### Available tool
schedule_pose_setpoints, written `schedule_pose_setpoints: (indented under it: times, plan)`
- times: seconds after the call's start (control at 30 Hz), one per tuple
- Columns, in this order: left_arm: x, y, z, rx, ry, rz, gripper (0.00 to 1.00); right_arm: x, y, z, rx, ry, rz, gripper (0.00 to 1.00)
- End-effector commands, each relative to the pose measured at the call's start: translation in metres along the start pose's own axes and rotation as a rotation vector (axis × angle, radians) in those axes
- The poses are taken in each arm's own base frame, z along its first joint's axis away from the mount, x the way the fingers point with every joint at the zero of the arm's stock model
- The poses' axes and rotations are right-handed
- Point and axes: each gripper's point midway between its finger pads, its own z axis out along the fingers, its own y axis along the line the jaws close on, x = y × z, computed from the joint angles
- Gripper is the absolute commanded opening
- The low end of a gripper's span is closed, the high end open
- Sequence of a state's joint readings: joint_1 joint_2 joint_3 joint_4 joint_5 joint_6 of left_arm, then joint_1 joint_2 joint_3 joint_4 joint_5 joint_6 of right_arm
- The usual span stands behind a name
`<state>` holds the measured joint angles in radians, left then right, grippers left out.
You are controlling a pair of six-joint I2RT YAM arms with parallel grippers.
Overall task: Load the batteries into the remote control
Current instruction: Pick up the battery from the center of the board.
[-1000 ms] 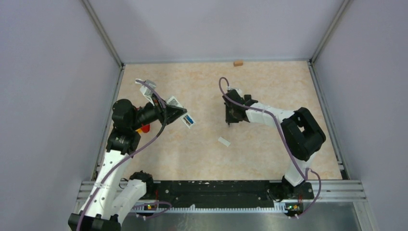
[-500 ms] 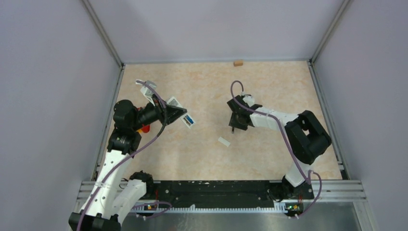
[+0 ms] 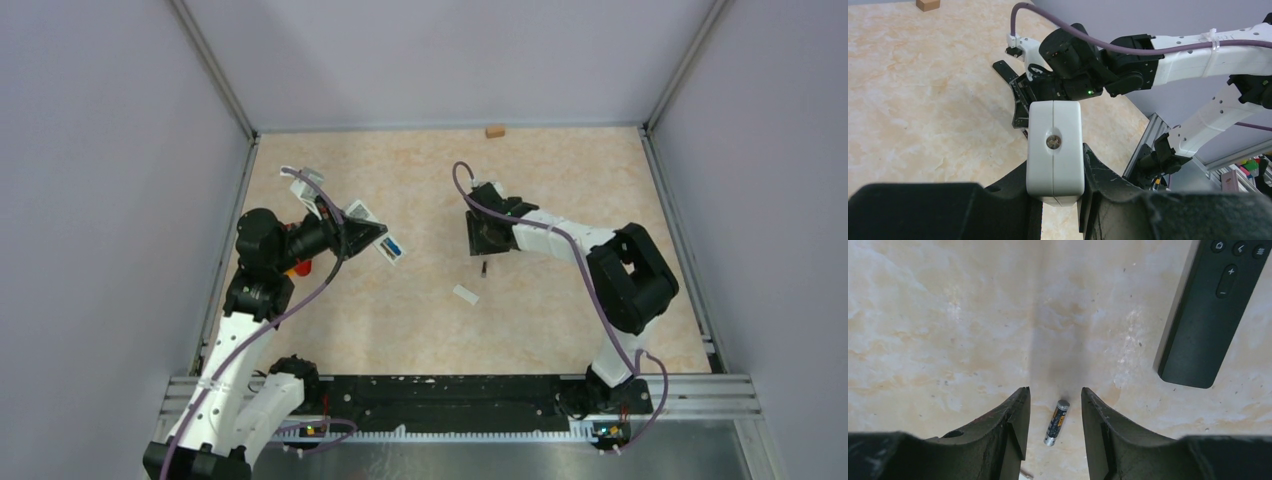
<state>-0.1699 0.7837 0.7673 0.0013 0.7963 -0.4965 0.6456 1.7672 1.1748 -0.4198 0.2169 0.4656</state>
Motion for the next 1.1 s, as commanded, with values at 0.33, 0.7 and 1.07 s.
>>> schedule_pose_setpoints:
  times: [0.33, 0.7, 1.07]
  plan:
    - [-0.006, -0.004, 0.004, 0.050, -0.035, 0.025, 0.00, 0.019, -0.016, 0.009, 0.081, 0.112, -0.140, 0.44]
    - [-0.005, -0.004, 0.004, 0.054, -0.033, 0.022, 0.00, 0.025, -0.036, 0.001, 0.185, 0.136, -0.114, 0.32]
    - [-0.006, -0.006, 0.003, 0.056, -0.038, 0.029, 0.00, 0.039, -0.041, -0.011, 0.192, 0.173, -0.081, 0.18]
